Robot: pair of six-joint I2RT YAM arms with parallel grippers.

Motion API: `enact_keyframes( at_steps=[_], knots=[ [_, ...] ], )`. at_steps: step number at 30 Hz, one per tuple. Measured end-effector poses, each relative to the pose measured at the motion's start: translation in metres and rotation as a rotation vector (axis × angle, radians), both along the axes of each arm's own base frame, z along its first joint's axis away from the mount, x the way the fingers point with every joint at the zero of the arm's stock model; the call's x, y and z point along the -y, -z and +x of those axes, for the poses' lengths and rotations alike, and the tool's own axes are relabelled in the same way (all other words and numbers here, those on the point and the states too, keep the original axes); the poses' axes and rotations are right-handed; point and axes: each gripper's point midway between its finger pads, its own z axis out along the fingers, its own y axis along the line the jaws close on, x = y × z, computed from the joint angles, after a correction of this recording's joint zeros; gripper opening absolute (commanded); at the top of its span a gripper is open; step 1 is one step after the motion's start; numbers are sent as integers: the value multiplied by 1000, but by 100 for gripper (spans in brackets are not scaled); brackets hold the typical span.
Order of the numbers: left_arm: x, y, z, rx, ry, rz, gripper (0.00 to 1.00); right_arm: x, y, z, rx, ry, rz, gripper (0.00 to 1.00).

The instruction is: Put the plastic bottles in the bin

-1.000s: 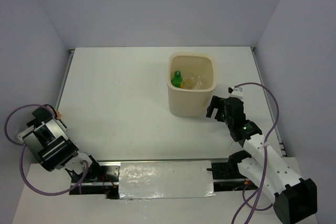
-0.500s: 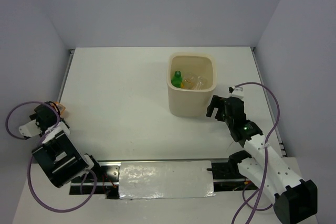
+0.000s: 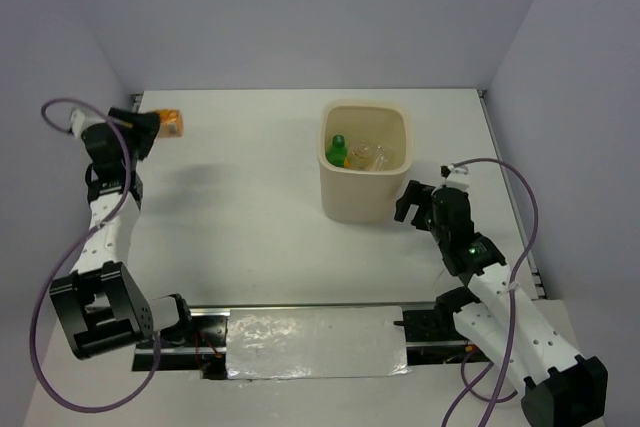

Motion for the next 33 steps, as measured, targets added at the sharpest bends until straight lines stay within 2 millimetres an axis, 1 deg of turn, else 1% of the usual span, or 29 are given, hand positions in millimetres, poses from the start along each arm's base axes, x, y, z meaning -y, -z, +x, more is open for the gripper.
enact_keyframes(
  at_steps=[2, 4, 6, 8, 9, 11, 13, 14, 16, 18, 20, 21, 22, 23, 24, 25, 27, 29, 31, 33],
  knots=[
    [39, -44, 23, 86, 185, 83, 0, 1, -3, 0, 12, 9, 7, 100],
    [91, -83, 40, 184, 400, 162, 0, 2, -7, -1, 26, 17, 14, 100],
    [151, -112, 48, 272, 625, 229, 0, 4, -11, -1, 43, 30, 24, 100],
    [215, -132, 54, 324, 824, 289, 0, 6, -16, -2, 64, 43, 35, 100],
    [240, -137, 53, 333, 894, 314, 0, 7, -18, -2, 72, 48, 39, 100],
    [297, -151, 49, 370, 1025, 373, 0, 8, -20, -3, 84, 54, 46, 100],
    [347, -162, 34, 410, 1140, 408, 0, 9, -21, -4, 91, 58, 48, 100],
    [369, -167, 26, 431, 1189, 414, 0, 10, -22, -5, 94, 60, 49, 100],
    [403, -176, 13, 476, 1263, 424, 0, 10, -22, -6, 99, 60, 51, 100],
    [428, -181, 6, 507, 1309, 436, 0, 11, -20, -8, 99, 61, 52, 100],
    [447, -182, 6, 516, 1342, 440, 1, 11, -18, -9, 96, 61, 51, 100],
    [455, -182, 8, 521, 1354, 450, 4, 12, -16, -10, 94, 61, 50, 100],
    [463, -178, 10, 513, 1368, 451, 9, 12, -15, -11, 94, 62, 50, 100],
    [470, -173, 12, 501, 1383, 451, 30, 12, -14, -11, 93, 63, 50, 100],
    [473, -170, 13, 492, 1391, 460, 42, 13, -14, -12, 92, 63, 49, 100],
    [482, -157, 13, 462, 1414, 460, 99, 13, -14, -12, 92, 63, 49, 100],
    [489, -139, 13, 417, 1440, 471, 99, 13, -14, -12, 91, 64, 49, 100],
    [493, -127, 11, 378, 1457, 468, 99, 14, -14, -12, 92, 68, 47, 100],
    [494, -124, 8, 360, 1468, 467, 99, 14, -14, -12, 93, 69, 47, 100],
    [494, -128, 8, 361, 1466, 470, 99, 15, -15, -12, 95, 72, 46, 100]
  ],
)
